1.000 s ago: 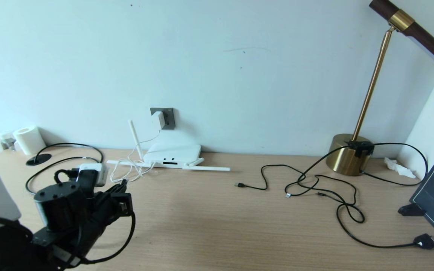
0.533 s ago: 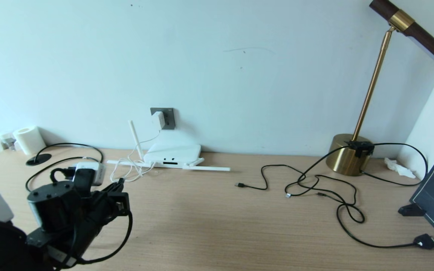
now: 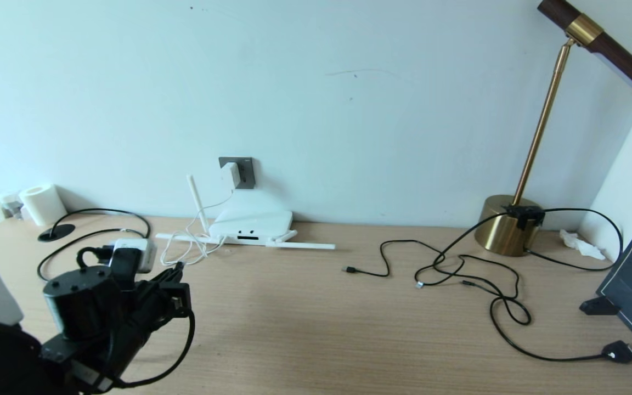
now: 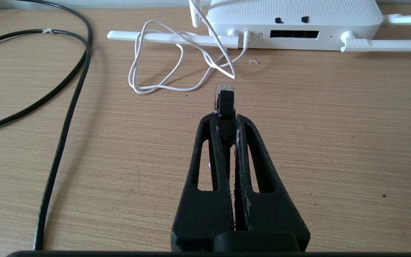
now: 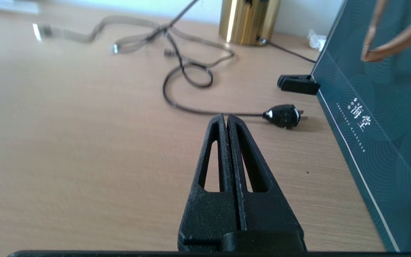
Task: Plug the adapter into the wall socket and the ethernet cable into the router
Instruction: Align cable and router interface
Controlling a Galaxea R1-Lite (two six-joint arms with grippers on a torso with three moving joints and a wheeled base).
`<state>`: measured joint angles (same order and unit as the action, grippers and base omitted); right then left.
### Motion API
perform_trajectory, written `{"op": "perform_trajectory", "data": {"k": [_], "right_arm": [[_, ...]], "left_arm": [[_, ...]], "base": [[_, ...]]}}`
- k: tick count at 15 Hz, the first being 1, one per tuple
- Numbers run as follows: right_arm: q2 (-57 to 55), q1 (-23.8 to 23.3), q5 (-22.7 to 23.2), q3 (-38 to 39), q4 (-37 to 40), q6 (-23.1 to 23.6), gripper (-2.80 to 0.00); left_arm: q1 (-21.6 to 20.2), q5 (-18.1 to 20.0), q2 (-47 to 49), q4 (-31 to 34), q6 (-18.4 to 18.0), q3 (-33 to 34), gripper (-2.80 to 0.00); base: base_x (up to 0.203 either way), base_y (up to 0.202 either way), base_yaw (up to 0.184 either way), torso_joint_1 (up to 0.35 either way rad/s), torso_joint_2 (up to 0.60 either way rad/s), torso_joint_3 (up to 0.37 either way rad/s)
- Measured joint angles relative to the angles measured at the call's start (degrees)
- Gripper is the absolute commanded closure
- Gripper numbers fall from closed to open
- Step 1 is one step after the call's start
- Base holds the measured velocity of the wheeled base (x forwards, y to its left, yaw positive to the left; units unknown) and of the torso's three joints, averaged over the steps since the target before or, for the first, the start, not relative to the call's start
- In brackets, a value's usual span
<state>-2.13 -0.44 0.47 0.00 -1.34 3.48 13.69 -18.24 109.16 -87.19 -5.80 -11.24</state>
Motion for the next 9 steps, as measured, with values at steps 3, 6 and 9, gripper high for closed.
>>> {"op": "perform_trajectory", "data": {"k": [3, 6, 9], "right_arm": [[1.59, 0.09, -0.25, 0.00, -0.03, -2.02, 0.00], [2.05, 0.09, -0.07, 0.00, -0.04, -1.45, 0.00], [2.10, 0.09, -0.31, 0.00, -0.04, -2.43, 0.00]], "left_arm": [[0.85, 0.07, 0.37, 0.00, -0.04, 0.88, 0.00], [1.35, 0.05, -0.24, 0.00, -0.17, 2.47, 0.00], [1.16, 0.02, -1.51, 0.01, -0.28, 3.76, 0.00]], "base": [[0.000, 0.000, 0.000, 0.000, 0.00, 0.000], [0.000, 0.000, 0.000, 0.000, 0.00, 0.000], [0.000, 0.000, 0.000, 0.000, 0.00, 0.000]]}}
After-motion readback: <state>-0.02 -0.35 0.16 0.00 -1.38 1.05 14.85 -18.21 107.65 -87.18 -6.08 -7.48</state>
